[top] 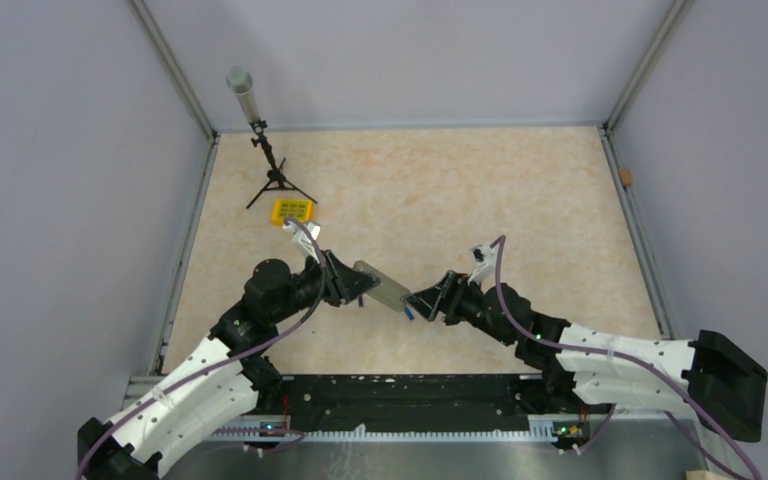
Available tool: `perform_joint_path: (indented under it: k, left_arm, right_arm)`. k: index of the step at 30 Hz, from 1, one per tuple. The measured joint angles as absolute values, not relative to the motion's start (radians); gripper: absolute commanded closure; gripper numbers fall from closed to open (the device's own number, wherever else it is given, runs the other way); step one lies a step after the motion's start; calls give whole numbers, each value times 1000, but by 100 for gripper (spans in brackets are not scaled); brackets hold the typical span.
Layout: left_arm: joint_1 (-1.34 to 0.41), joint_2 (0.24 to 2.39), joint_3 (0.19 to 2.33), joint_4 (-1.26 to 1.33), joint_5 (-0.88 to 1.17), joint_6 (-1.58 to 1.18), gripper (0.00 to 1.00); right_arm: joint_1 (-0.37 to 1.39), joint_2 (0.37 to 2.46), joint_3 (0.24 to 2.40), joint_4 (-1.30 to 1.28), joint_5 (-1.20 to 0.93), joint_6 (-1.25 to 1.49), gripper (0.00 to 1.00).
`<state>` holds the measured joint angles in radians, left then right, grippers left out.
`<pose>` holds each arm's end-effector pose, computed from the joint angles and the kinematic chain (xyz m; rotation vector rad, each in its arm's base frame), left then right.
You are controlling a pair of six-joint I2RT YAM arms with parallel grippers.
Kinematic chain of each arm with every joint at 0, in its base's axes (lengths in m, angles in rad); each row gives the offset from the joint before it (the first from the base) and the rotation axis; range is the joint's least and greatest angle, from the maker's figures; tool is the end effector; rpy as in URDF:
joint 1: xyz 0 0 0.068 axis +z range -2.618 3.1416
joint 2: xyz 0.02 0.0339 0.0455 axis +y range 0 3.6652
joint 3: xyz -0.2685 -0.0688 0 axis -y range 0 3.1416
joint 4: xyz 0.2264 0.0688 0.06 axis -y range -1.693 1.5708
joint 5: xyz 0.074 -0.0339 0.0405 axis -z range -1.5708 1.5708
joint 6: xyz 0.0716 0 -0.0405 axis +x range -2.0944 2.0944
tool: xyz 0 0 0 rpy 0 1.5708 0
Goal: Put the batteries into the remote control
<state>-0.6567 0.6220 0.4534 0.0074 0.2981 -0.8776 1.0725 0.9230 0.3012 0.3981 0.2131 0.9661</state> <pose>0.1263 -0.1239 0.2682 0.0321 1.9365 -1.3418 0.1172 0.1837 0.2126 0.0632 1.9761 1.2286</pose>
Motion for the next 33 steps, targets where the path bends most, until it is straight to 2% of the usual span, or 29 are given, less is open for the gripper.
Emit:
perform_joint_path:
  k: [17, 33]
  left_arm:
    - [-649, 622, 428, 0, 260, -863, 100]
    - [-641, 608, 417, 32, 241, -866, 100]
  right_arm:
    - [1073, 1045, 350, 384, 240, 980, 27]
    - [1072, 1103, 318, 545, 240, 1027, 27]
